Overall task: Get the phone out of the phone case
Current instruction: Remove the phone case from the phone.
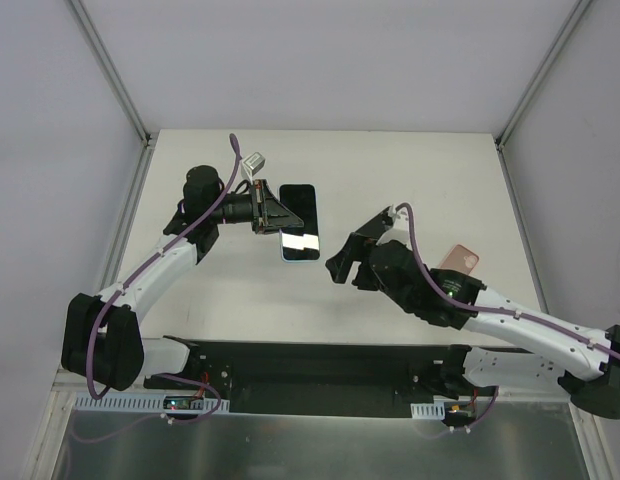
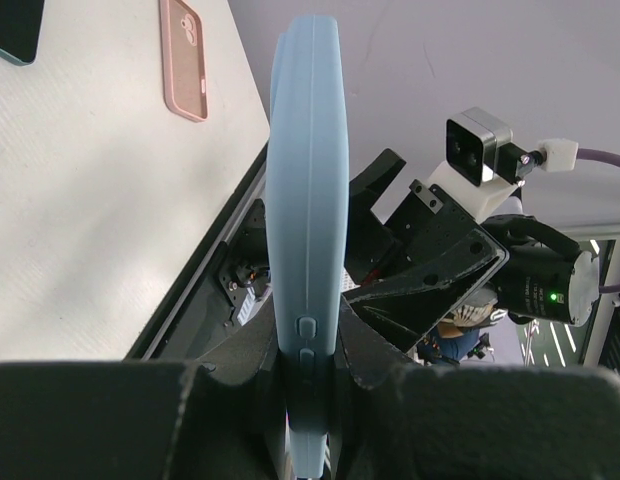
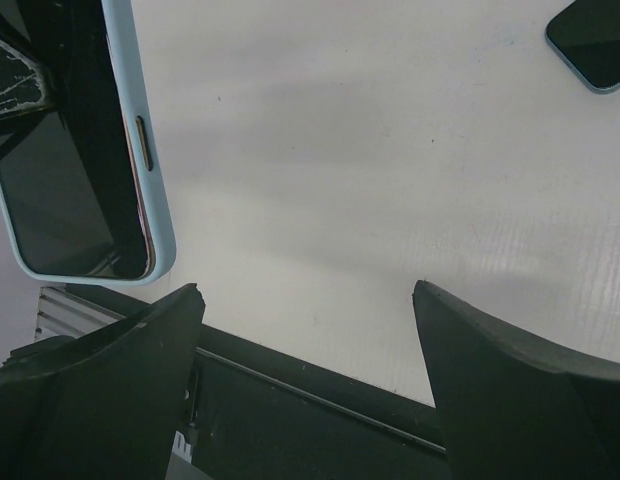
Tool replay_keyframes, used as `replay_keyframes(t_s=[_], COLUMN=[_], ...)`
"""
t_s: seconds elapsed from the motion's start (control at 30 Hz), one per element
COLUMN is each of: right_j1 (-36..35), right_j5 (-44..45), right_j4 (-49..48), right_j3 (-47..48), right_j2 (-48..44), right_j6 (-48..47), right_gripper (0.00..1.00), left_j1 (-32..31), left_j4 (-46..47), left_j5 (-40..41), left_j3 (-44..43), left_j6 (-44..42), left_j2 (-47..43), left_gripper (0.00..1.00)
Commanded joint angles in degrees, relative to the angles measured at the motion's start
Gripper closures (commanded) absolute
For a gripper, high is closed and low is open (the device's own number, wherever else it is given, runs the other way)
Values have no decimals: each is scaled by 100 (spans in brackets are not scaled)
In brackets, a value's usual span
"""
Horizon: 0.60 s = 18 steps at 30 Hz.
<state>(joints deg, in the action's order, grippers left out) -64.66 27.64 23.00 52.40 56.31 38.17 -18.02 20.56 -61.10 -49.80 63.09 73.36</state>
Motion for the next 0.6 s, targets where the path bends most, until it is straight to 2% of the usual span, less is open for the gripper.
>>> replay_keyframes(t_s=[0.0,0.57], right_j1=[-38,-99], right_j5=[-83,-48], right_j4=[-226,-428], right_j3=[191,209], right_j2=[29,-191], right_j6=[-152,-135], right_gripper=[11,12], left_j1=[-17,9], left_j4=[476,484], left_j5=[-192,-200], left_j3=[-285,-293], left_j6=[81,98], left_j2=[-147,-103], left_gripper=[100,100])
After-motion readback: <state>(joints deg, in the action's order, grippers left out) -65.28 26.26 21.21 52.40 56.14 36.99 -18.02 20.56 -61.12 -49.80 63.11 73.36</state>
